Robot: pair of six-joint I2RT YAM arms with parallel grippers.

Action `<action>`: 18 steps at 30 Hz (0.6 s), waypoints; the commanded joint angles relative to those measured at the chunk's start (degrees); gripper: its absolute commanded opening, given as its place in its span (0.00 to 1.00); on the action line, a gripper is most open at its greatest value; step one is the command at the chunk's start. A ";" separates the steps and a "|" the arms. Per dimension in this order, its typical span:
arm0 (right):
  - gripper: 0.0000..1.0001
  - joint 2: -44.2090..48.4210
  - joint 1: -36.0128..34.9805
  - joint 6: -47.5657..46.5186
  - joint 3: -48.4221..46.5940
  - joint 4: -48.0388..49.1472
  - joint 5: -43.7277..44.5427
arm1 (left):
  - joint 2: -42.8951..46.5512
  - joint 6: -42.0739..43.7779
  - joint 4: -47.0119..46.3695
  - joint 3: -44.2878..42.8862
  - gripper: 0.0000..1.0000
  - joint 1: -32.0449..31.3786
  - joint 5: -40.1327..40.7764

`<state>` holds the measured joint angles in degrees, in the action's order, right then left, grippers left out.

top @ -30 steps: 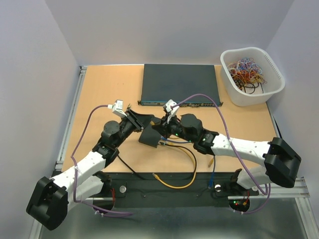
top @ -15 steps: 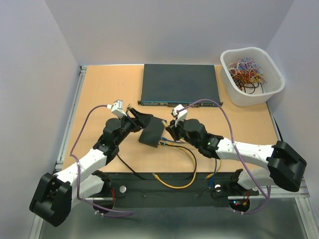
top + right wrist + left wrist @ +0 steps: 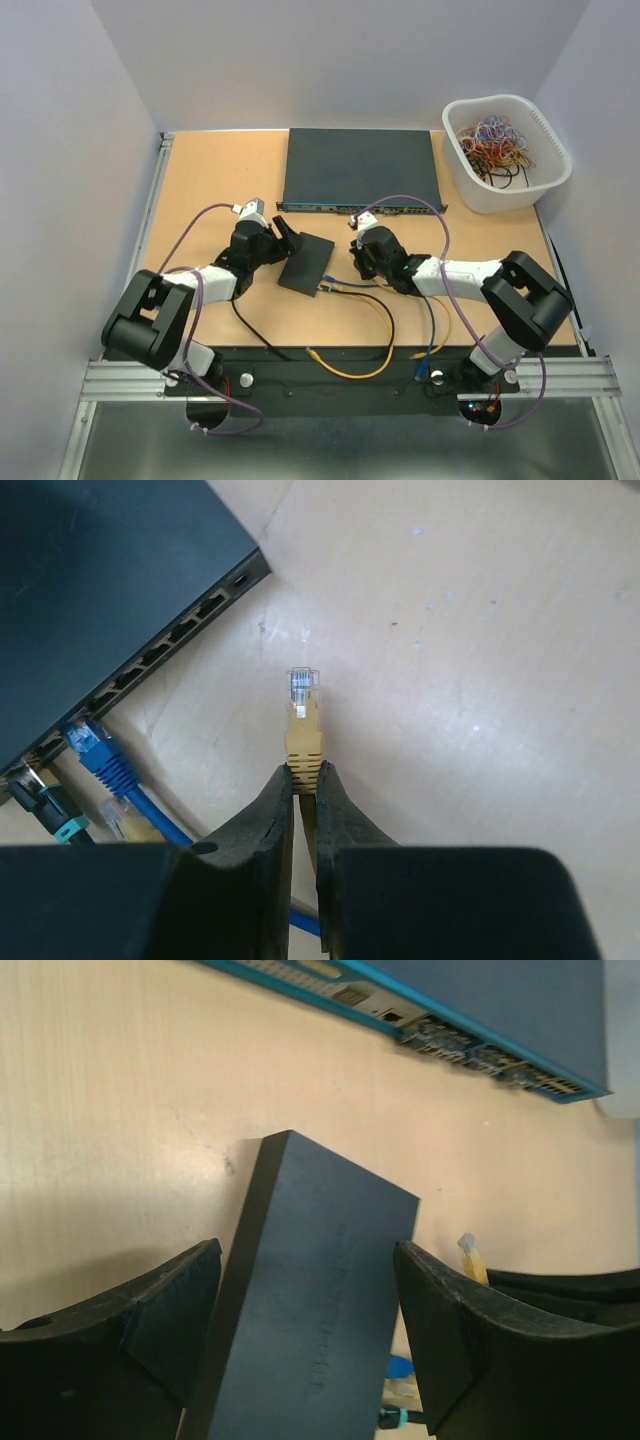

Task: Insert the plug into the switch port

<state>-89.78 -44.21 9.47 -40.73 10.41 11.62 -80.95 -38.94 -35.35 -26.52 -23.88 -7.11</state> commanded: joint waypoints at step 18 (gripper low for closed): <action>0.01 -7.51 -2.38 -1.83 -5.85 2.51 -18.12 | -17.23 4.13 -14.48 -6.44 0.69 0.32 -9.32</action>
<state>-95.59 -45.17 8.58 -44.14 10.72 -4.03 -97.62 -36.38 -48.01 -31.40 -23.46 -13.61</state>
